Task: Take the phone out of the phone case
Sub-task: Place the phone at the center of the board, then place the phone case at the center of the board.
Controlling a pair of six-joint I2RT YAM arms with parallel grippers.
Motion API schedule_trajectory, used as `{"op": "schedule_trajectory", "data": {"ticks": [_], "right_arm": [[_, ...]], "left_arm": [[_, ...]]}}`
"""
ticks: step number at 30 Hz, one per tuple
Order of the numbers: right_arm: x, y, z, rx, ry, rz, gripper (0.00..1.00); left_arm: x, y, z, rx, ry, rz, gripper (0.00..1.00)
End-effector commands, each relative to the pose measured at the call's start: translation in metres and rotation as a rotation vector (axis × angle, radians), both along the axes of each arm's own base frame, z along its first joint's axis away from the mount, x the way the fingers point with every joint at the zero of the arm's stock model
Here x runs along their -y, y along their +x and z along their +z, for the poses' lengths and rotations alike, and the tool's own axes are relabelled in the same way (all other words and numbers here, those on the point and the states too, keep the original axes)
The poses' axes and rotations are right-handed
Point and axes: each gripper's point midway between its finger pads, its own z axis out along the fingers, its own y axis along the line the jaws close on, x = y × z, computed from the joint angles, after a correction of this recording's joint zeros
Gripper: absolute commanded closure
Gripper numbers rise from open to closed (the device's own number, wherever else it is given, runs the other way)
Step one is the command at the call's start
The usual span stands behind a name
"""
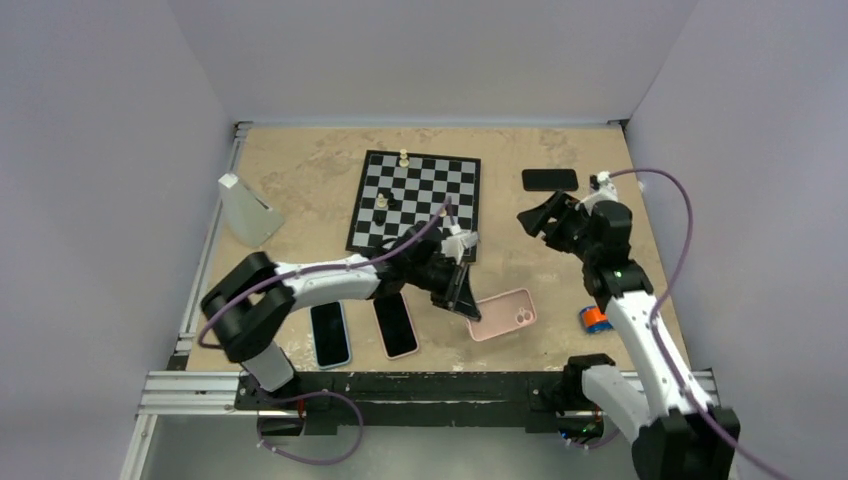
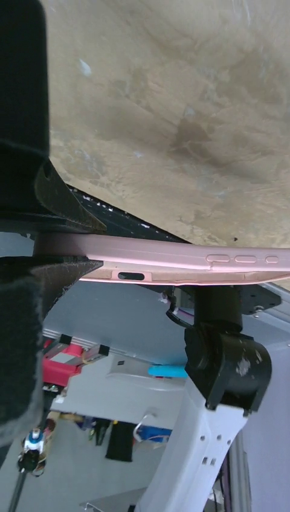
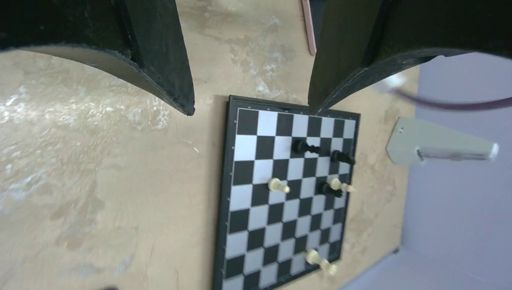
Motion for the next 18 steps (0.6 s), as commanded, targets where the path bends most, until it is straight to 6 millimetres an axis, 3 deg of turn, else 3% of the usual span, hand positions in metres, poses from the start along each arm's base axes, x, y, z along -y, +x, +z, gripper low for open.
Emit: {"op": "schedule_trajectory", "data": {"ticks": [1,5,8,15,18], "right_arm": [[0.019,-0.037,0.032,0.092,-0.132,-0.009,0.27],[0.02,-0.057,0.066,0.175,-0.141,0.0,0.27],[0.015,-0.064,0.077,0.213,-0.117,0.025,0.27],[0.01,-0.069,0.075,0.223,-0.101,0.053,0.27],[0.009,-0.071,0.073,0.221,-0.101,0.063,0.27]], "left_arm": [[0.04,-0.024,0.004,-0.087,-0.107,-0.213,1.0],[0.046,-0.033,-0.019,-0.066,-0.026,-0.311,1.0],[0.038,-0.031,-0.041,-0.057,0.054,-0.302,1.0],[0.027,-0.026,-0.075,-0.069,0.204,-0.29,1.0],[0.018,-0.016,-0.084,-0.053,0.278,-0.265,0.87]]}}
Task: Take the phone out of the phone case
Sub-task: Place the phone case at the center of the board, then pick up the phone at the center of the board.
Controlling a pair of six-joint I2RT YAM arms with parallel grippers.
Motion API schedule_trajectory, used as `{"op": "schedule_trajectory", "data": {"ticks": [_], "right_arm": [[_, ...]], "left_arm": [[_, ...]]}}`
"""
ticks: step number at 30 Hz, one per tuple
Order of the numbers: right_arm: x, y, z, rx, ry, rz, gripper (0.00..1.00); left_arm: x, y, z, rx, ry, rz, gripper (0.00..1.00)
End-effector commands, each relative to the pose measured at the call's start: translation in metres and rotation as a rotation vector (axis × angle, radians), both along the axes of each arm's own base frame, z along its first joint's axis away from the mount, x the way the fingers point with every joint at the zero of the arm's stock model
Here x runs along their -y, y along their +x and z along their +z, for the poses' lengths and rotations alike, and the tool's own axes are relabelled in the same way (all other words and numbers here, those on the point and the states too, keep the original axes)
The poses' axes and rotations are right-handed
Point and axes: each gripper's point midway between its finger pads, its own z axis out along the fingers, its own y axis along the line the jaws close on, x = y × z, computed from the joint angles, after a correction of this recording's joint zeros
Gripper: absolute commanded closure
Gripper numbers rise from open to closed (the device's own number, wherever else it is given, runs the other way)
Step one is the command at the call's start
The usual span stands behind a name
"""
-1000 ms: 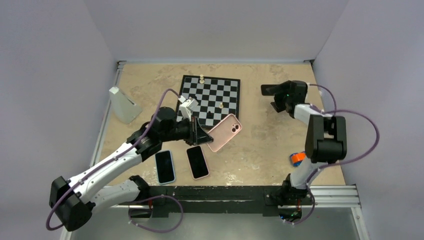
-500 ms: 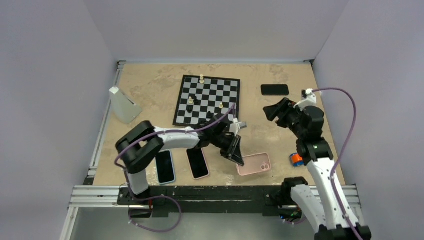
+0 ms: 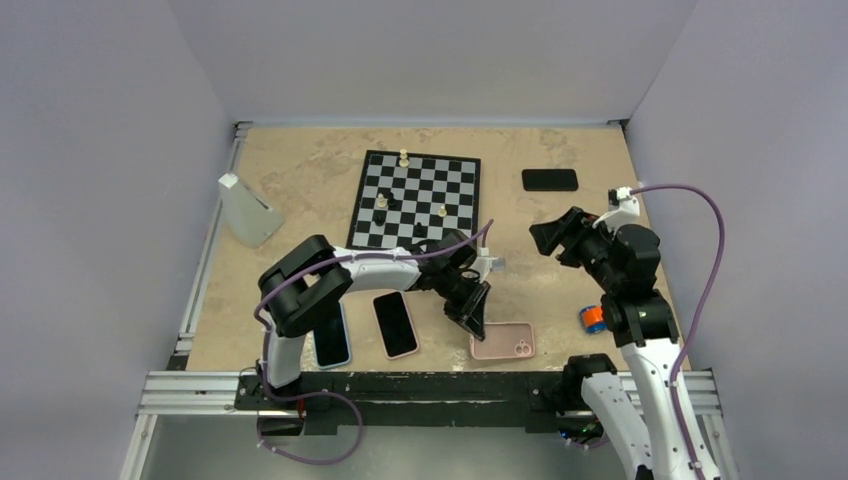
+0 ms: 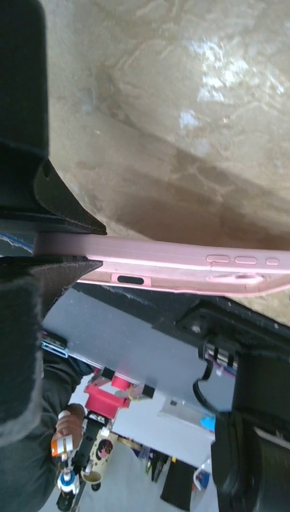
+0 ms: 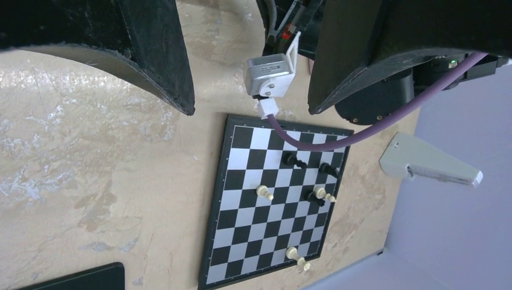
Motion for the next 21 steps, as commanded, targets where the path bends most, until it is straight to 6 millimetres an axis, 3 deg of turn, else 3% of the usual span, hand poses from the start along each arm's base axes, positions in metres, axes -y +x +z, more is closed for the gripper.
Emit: {"op": "schedule_trajectory", "data": {"ticks": [1,6,11,13,16,21], "right_arm": [[-0.003,-0.005,0.005,0.031,-0.009,0.034,0.27],[-0.008,-0.008,0.007,0.042,-0.001,0.061,0.28],[-0.009,-0.008,0.009,0.046,-0.011,0.076,0.28],[-0.01,-0.007,0.007,0.04,-0.015,0.084,0.28],[-0.012,-0.007,0.001,0.02,-0.018,0.1,0.28],[-0.015,-0.007,-0.004,0.016,0.002,0.11,0.28]], "left_arm": [[-0.012,0.016,-0.008,0.062,0.089,0.001,0.79],[-0.03,0.03,-0.004,0.105,0.157,0.064,0.46],[-0.073,0.04,0.005,0.196,0.339,0.107,0.35],[-0.089,0.042,0.018,0.247,0.385,0.153,0.24],[-0.123,0.047,0.035,0.306,0.47,0.338,0.18],[-0.202,0.043,0.024,0.29,0.754,0.773,0.01]]}}
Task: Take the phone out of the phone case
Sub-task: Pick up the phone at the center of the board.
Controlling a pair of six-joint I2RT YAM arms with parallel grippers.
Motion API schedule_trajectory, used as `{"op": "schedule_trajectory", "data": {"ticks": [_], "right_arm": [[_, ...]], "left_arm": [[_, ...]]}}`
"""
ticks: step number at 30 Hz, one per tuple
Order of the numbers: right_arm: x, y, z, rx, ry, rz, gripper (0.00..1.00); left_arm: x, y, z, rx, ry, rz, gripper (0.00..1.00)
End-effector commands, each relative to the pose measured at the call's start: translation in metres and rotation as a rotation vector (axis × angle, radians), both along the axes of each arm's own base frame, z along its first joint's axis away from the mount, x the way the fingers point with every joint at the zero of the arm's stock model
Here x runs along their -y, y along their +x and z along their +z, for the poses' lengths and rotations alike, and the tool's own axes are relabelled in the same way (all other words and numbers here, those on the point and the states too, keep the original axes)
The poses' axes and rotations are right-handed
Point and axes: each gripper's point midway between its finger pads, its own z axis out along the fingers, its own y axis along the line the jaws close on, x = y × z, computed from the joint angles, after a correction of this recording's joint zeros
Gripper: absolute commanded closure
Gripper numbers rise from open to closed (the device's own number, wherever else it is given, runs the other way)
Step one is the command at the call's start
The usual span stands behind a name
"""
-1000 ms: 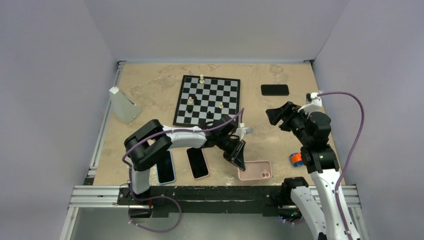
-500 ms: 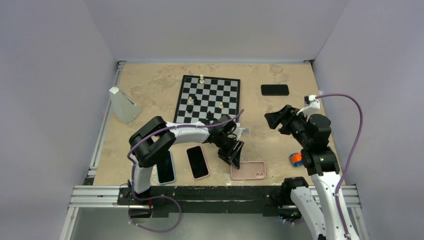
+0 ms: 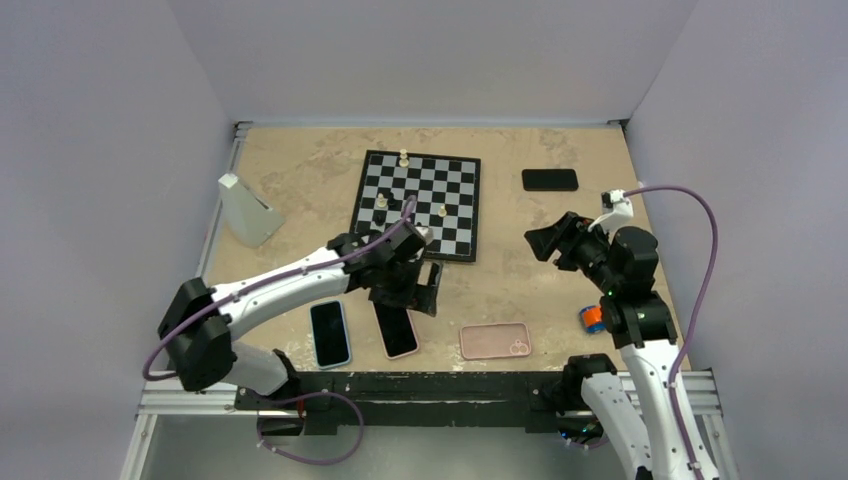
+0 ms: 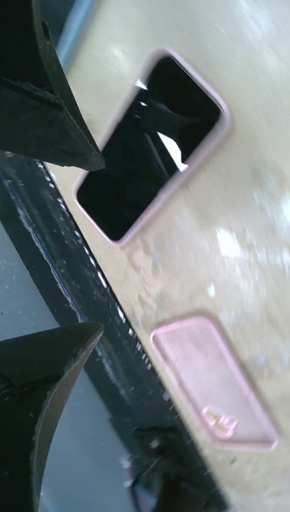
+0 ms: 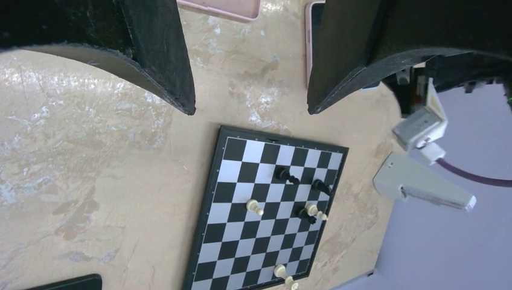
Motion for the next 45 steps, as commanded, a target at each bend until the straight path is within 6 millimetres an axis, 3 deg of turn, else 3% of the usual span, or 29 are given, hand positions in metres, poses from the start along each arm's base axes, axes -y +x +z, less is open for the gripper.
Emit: {"op": "schedule_trajectory", "data": {"ticks": [1,3,5,14,21,28,31,35,38,39,42,45], "right_arm": [[-0.006,-0.001,0.0,0.02,0.011,0.04,0.29],[-0.007,0.0,-0.002,0.02,0.021,0.041,0.29],[-0.009,0.0,-0.003,0.02,0.029,0.048,0.29],[-0.008,-0.009,-0.003,0.018,0.011,0.055,0.29],[-0.009,-0.011,-0.01,0.012,0.031,0.053,0.29],[-0.01,-0.01,-0.014,-0.001,0.03,0.06,0.3],[-0.009,-0.009,-0.015,-0.004,0.021,0.055,0.3],[-0.006,-0.008,-0.015,-0.011,0.004,0.043,0.29],[-0.005,-0.005,-0.024,-0.057,-0.012,0.048,0.3],[-0.005,-0.004,-0.028,-0.075,-0.022,0.052,0.3],[-0.013,0.001,-0.041,-0.125,-0.014,0.099,0.3],[-0.031,0.004,-0.055,-0.182,0.026,0.202,0.31]], "left_arm": [[-0.085,0.001,-0.025,0.019,0.311,0.476,0.0],[-0.098,0.001,-0.03,0.015,0.376,0.586,0.0],[-0.097,0.002,-0.038,-0.01,0.407,0.639,0.0],[-0.067,0.014,-0.07,-0.087,0.342,0.783,0.0],[-0.063,0.014,-0.09,-0.13,0.387,0.832,0.01],[-0.074,0.001,-0.118,-0.21,0.432,0.907,0.12],[-0.077,0.001,-0.126,-0.216,0.445,0.912,0.27],[-0.086,0.02,-0.104,-0.09,0.424,0.884,0.52],[-0.087,0.05,-0.063,0.101,0.335,0.806,0.92],[-0.084,0.059,-0.047,0.163,0.298,0.751,1.0],[-0.056,0.077,-0.001,0.29,0.146,0.51,1.0],[-0.011,0.071,0.037,0.364,-0.101,0.21,1.0]]}}
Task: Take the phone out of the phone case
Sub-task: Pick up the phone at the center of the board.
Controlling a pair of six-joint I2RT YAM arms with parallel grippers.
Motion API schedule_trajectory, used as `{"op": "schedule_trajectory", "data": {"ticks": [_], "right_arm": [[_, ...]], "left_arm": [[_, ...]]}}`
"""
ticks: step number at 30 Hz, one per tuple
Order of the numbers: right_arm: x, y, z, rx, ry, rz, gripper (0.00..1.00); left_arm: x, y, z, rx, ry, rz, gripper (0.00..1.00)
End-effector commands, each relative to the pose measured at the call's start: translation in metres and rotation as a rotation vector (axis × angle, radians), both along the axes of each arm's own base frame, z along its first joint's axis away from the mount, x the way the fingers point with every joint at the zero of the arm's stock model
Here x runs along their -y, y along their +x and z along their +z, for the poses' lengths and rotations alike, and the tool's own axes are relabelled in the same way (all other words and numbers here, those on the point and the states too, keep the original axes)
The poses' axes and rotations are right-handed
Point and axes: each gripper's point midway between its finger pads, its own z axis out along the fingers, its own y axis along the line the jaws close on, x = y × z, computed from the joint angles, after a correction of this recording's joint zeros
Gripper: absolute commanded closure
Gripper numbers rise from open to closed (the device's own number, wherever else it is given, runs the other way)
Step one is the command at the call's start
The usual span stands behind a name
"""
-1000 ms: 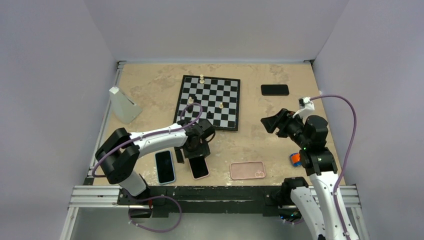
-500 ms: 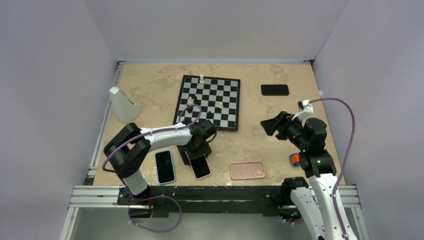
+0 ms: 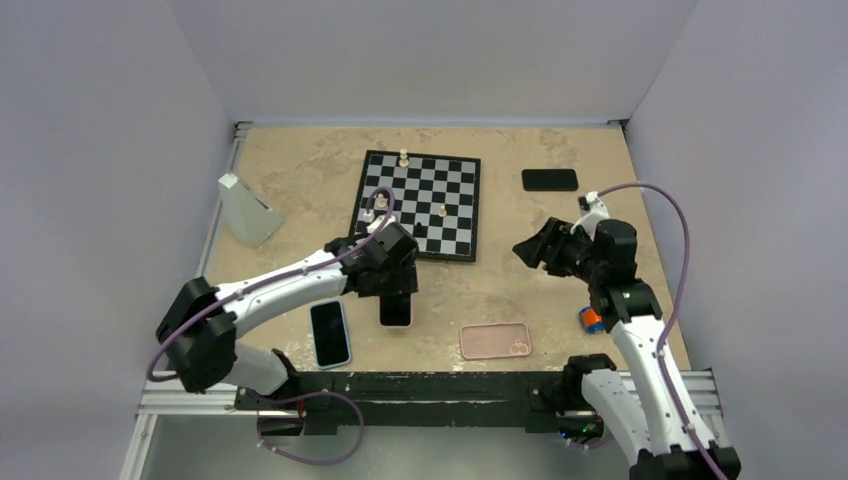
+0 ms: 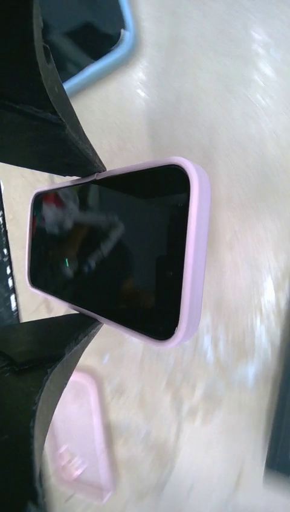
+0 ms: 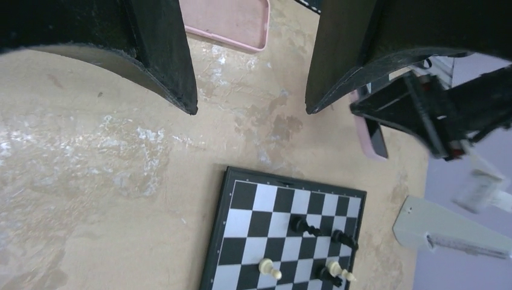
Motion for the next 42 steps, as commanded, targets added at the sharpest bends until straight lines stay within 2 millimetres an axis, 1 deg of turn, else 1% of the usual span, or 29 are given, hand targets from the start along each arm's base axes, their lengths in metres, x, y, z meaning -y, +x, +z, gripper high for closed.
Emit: {"op": "schedule_trajectory", "data": {"ticks": [1,3,4,6,9,11,12,13,17,21,24,25,26,27,29,30,31,33,34,35,37,40,42], "right_arm": [[-0.027,0.004,-0.005,-0.039,0.052,0.155,0.31],[-0.045,0.004,-0.005,-0.058,0.095,0.219,0.32],[-0.058,0.002,0.0,-0.053,0.122,0.26,0.32],[-0.078,-0.001,0.012,-0.033,0.176,0.314,0.32],[-0.101,-0.003,0.027,-0.016,0.246,0.348,0.33],[-0.113,0.0,0.032,-0.008,0.282,0.338,0.34],[-0.118,0.0,0.03,-0.021,0.291,0.334,0.35],[-0.124,0.001,0.032,-0.016,0.305,0.338,0.37],[-0.148,-0.003,0.03,-0.044,0.332,0.361,0.41],[-0.161,-0.007,0.023,-0.067,0.327,0.369,0.43],[-0.169,-0.012,0.013,-0.098,0.317,0.377,0.46],[-0.171,-0.013,0.009,-0.107,0.31,0.376,0.49],[-0.172,-0.014,0.006,-0.114,0.308,0.377,0.55],[-0.172,-0.016,0.005,-0.117,0.311,0.377,0.64],[-0.171,-0.018,0.007,-0.11,0.325,0.378,0.86],[-0.172,-0.022,0.011,-0.099,0.336,0.396,0.97],[-0.174,-0.026,0.017,-0.085,0.358,0.42,1.0],[-0.173,-0.029,0.032,-0.036,0.386,0.458,1.0],[-0.17,-0.029,0.038,-0.005,0.382,0.477,1.0],[-0.168,-0.03,0.045,0.026,0.379,0.5,1.0],[-0.162,-0.034,0.061,0.102,0.387,0.557,1.0],[-0.153,-0.046,0.084,0.219,0.415,0.671,1.0],[-0.152,-0.055,0.096,0.271,0.417,0.744,1.0]], "left_arm": [[0.07,0.018,0.086,0.317,-0.299,-0.508,1.0],[0.09,0.005,0.106,0.387,-0.427,-0.657,1.0],[0.097,0.0,0.115,0.413,-0.476,-0.712,1.0],[0.104,-0.006,0.125,0.433,-0.513,-0.781,1.0],[0.109,-0.012,0.128,0.408,-0.525,-0.831,1.0],[0.112,-0.013,0.127,0.401,-0.533,-0.845,1.0],[0.112,-0.013,0.125,0.394,-0.534,-0.846,1.0],[0.113,-0.013,0.124,0.387,-0.535,-0.847,1.0],[0.114,-0.014,0.122,0.383,-0.536,-0.852,1.0],[0.113,-0.009,0.122,0.396,-0.52,-0.838,1.0],[0.112,-0.006,0.124,0.407,-0.51,-0.82,1.0],[0.112,-0.004,0.126,0.412,-0.509,-0.813,1.0],[0.112,-0.003,0.127,0.415,-0.508,-0.804,1.0],[0.111,-0.002,0.129,0.417,-0.504,-0.791,1.0],[0.106,0.0,0.131,0.419,-0.491,-0.755,0.99],[0.103,0.001,0.131,0.418,-0.486,-0.736,0.86],[0.1,-0.001,0.132,0.413,-0.491,-0.72,0.68],[0.094,-0.007,0.133,0.403,-0.521,-0.699,0.35],[0.092,-0.011,0.134,0.396,-0.554,-0.693,0.22],[0.09,-0.016,0.136,0.387,-0.595,-0.693,0.13],[0.084,-0.025,0.139,0.363,-0.691,-0.682,0.03],[0.081,-0.035,0.146,0.353,-0.819,-0.698,0.01],[0.082,-0.042,0.149,0.349,-0.853,-0.738,0.01]]}}
